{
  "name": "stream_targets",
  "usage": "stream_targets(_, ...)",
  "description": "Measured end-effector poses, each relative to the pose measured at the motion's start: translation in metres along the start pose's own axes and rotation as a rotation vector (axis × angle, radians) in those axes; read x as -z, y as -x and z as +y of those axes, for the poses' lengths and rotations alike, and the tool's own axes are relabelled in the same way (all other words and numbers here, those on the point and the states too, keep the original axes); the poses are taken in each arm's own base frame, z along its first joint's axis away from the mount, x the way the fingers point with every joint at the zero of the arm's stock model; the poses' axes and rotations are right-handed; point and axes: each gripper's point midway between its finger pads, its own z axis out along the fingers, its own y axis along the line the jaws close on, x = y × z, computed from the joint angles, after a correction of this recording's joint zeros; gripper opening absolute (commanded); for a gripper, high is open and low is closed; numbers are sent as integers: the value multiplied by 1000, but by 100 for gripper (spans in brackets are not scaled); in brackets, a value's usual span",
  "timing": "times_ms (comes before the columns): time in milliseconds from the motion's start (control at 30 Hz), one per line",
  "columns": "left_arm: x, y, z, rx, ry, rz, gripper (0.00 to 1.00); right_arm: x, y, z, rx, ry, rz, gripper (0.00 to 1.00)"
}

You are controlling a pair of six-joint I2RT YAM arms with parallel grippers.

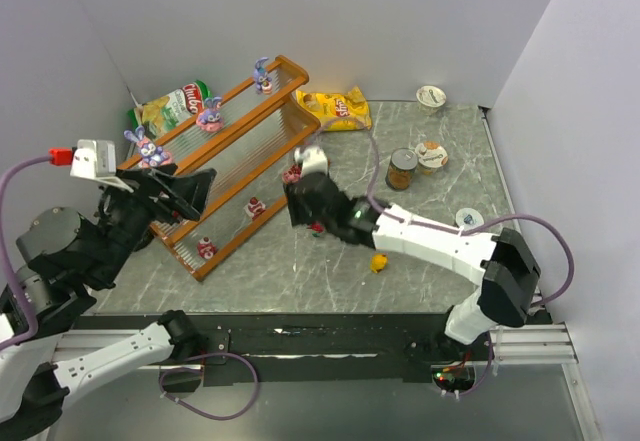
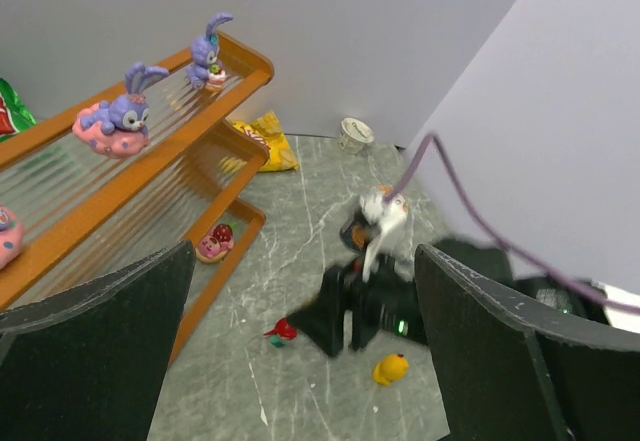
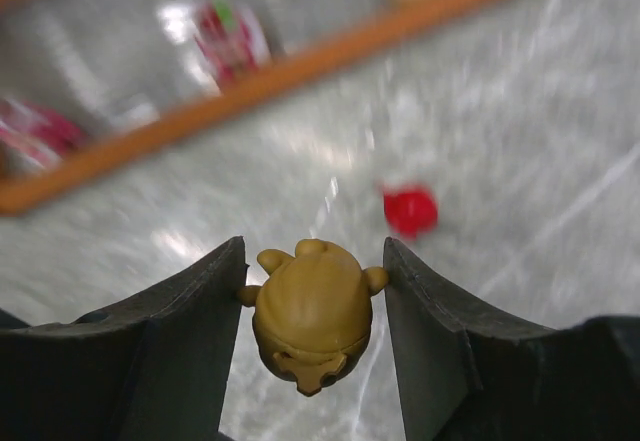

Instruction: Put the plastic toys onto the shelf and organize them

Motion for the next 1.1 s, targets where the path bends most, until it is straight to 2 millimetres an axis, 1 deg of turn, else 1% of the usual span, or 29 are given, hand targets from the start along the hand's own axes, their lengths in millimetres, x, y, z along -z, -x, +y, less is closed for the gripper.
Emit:
stream_targets(133, -5, 17, -7, 4, 9, -10, 96, 2, 75, -9, 9, 38, -95, 34)
stream_targets(200, -11, 21, -11, 1, 15, -3, 96, -1, 108, -12, 15, 53, -138, 34)
stream_targets(267, -16, 22, -15, -3, 19, 7, 96, -8, 131, -18, 18, 59, -166, 34)
stream_targets(333, -23, 21, -19, -10, 24, 20, 96, -20, 145, -21, 26, 67, -175, 34)
stream_targets(400, -28, 19, -21, -16, 28, 28, 96, -34, 148, -25, 38, 72, -161, 34)
stream_targets(500, -34, 16, -22, -25, 33, 39, 96, -55, 145, -30, 54, 82, -128, 34)
stream_targets(633, -39, 19, -26, -26, 34, 40, 96, -83, 141, -32, 84, 103, -86, 34)
stream_targets(800, -44, 20, -26, -31, 57, 45, 97, -106, 143, -32, 112, 122, -77, 34)
stream_targets(933, -46, 22, -24, -35, 73, 42, 97, -118, 143, -35, 129, 126, -69, 34)
stream_targets(1033, -47, 23, -23, -39, 82, 39, 96, -129, 153, -36, 139, 125, -88, 34)
stream_targets(1100, -46, 25, -20, -41, 96, 30, 96, -133, 156, -36, 145, 123, -93, 34)
